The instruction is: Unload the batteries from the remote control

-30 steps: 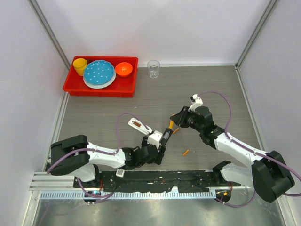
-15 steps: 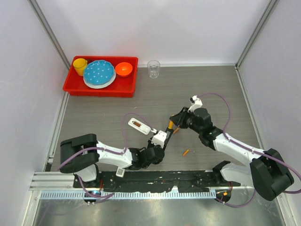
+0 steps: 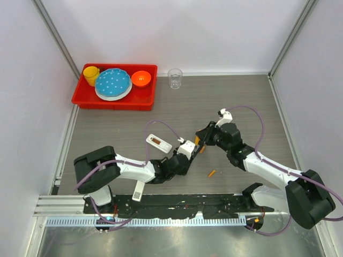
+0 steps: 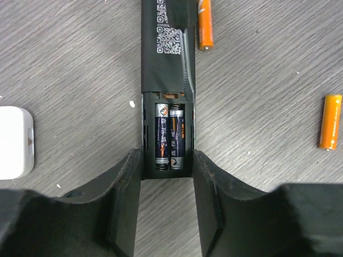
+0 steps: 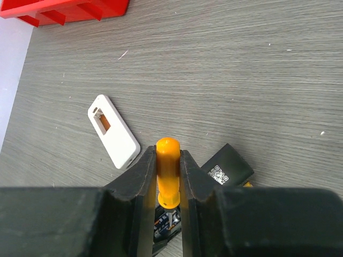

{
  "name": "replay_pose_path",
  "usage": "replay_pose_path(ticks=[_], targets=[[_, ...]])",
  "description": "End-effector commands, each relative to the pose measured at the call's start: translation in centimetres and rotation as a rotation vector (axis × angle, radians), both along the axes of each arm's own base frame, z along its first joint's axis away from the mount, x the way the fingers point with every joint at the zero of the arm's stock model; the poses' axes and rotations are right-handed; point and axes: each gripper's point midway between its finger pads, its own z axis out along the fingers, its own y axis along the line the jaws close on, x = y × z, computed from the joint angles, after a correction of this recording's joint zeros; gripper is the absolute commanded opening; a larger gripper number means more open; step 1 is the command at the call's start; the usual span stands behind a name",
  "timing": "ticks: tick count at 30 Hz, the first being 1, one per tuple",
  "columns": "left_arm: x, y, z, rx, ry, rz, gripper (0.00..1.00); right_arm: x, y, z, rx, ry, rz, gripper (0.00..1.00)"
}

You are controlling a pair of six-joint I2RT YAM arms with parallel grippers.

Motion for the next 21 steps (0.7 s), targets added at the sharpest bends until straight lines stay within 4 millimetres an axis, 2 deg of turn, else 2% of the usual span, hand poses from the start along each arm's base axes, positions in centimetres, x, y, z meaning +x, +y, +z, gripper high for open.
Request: replay_pose_path(ticks=[1,3,4,6,11,15,21], targets=[[-0.2,1.7,-2.3,0.073,0.045,-0.052,0.53,1.2,0.1,2.7,0.011,-0.084,-0.019,0.01],[-0.8,2.2,-2.7,0.067,0.065,-0.063,0.65,1.3,0.1,2.9,0.013,-0.088,-0.02,0.01],[-0.9,2.0,-2.2,0.042,0.063,-0.065,0.73,1.4,0.1,3.0,0.014,-0.093,-0.02,0.01],[-1.4,2.4,-2.4,0.012,0.079,-0.069,0.77,1.7,-0.4,3.0,0.002,-0.105,-0.053,0.01],[-1.9,2.9,-3.0,-0.022,0.104,-0.066,0.77,1.7,-0.6,3.0,0.023,-0.136,-0.064,0.01],[-1.9,3.2,-3.9,-0.004,0.106,-0.061,0.7,1.6,-0.8,2.4,0.033,-0.143,-0.074,0.01],[-1.9,3.3,-5.1,0.044,0.114,-0.074,0.61,1.7,-0.4,2.5,0.052,-0.157,-0.063,0.01]])
